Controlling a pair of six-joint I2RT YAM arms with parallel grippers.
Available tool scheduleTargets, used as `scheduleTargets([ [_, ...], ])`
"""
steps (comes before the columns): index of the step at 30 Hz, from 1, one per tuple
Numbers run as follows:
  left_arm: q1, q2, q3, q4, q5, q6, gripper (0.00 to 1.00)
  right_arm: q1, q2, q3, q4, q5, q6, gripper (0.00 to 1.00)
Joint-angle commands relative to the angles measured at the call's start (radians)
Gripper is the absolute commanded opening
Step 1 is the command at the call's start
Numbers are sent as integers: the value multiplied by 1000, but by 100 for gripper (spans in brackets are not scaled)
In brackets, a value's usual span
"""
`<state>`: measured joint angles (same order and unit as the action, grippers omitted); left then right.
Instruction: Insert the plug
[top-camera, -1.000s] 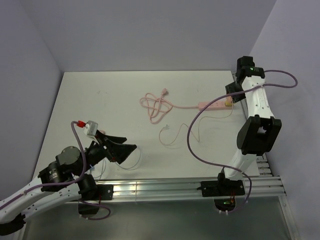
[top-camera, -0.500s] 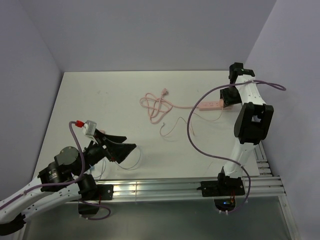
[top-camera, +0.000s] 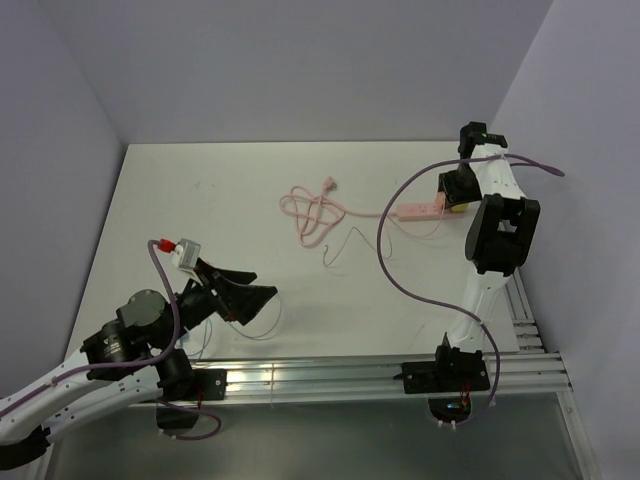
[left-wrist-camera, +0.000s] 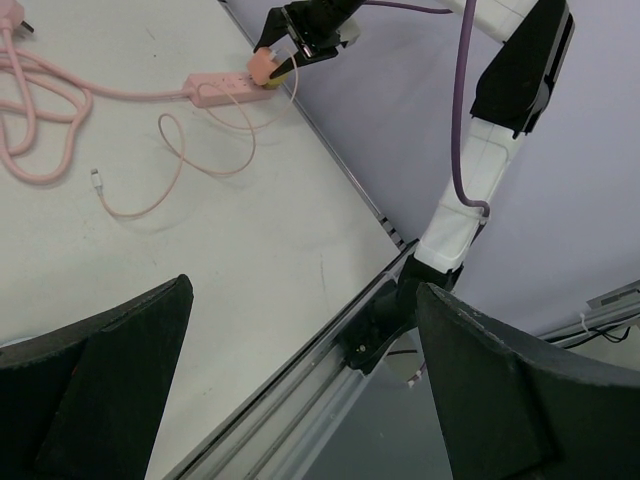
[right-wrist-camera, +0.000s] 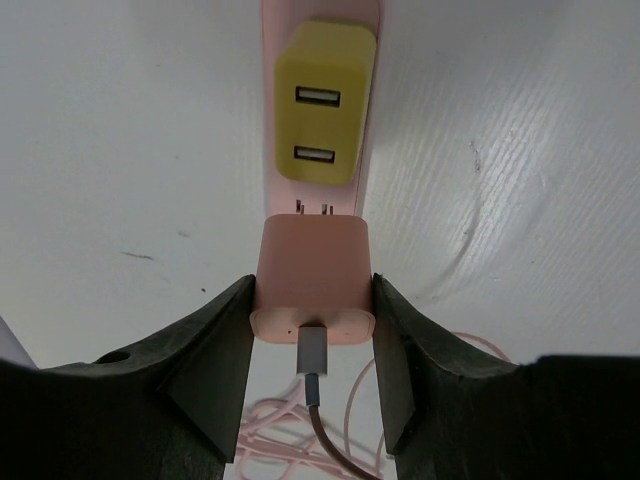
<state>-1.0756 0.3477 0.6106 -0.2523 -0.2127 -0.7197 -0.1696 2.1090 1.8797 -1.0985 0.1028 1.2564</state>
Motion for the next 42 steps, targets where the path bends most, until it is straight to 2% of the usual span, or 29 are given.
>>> scheduleTargets([
  [1, 2, 23, 28, 31, -11, 3, 100, -28, 2, 29, -17, -2, 5, 0],
  [6, 2, 28, 20, 39, -5, -4, 99, -50, -17, -60, 40, -29, -2, 0],
  [17, 2, 25, 26, 28, -16, -1, 100, -71, -6, -31, 63, -46, -28, 0],
  [28, 2, 43, 25, 38, -14, -6, 99, -80, 89, 64, 22, -61, -71, 0],
  [34, 2, 60, 31, 44, -7, -7, 99, -93, 65, -19, 68, -66, -63, 0],
  [42, 2, 51, 31, 36, -16, -17, 99, -120, 169, 71, -21, 11, -141, 0],
])
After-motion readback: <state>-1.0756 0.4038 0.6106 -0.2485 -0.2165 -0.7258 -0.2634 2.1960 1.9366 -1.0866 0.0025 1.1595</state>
